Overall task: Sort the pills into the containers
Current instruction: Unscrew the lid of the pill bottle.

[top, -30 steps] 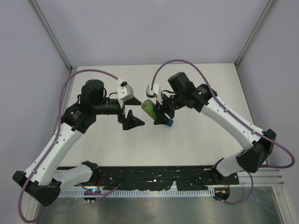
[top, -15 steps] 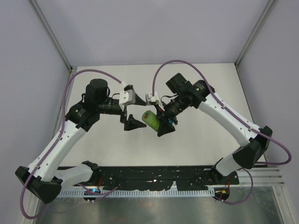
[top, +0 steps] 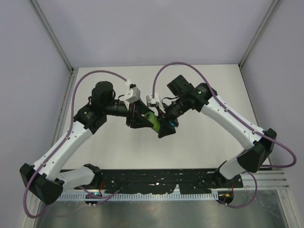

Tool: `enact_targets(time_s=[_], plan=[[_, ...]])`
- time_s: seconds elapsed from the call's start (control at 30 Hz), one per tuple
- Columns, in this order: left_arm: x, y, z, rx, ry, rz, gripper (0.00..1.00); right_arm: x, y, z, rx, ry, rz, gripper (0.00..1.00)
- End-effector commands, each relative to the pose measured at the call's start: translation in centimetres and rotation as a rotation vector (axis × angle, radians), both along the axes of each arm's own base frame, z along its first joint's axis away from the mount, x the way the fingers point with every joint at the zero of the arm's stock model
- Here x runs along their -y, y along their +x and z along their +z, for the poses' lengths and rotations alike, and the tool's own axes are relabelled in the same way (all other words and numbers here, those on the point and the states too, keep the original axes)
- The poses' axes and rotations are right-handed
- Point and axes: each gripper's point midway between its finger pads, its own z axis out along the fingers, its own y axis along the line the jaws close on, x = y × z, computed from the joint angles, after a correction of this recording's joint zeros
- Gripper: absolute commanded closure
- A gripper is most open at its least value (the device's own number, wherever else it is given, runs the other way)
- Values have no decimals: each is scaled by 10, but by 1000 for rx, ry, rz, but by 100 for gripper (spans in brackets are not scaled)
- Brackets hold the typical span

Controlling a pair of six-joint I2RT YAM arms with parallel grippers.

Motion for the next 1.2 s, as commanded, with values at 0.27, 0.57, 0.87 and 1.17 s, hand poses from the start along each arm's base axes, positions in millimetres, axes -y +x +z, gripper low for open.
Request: enact_targets(time_s=[0.27,0.57,0.87,1.17], plan=[[-7,18,-2,-113,4,233,100,-1,42,19,184,11,-208,94],[-24,68,-16,-340,41,589,100,2,92,36,342,15,-437,94],[-35,86,-3,-487,-29,622,58,7,105,28,379,3,-517,95],[-40,53,26,-62,-39,358,0,1,57,18,269,29,-270,95]])
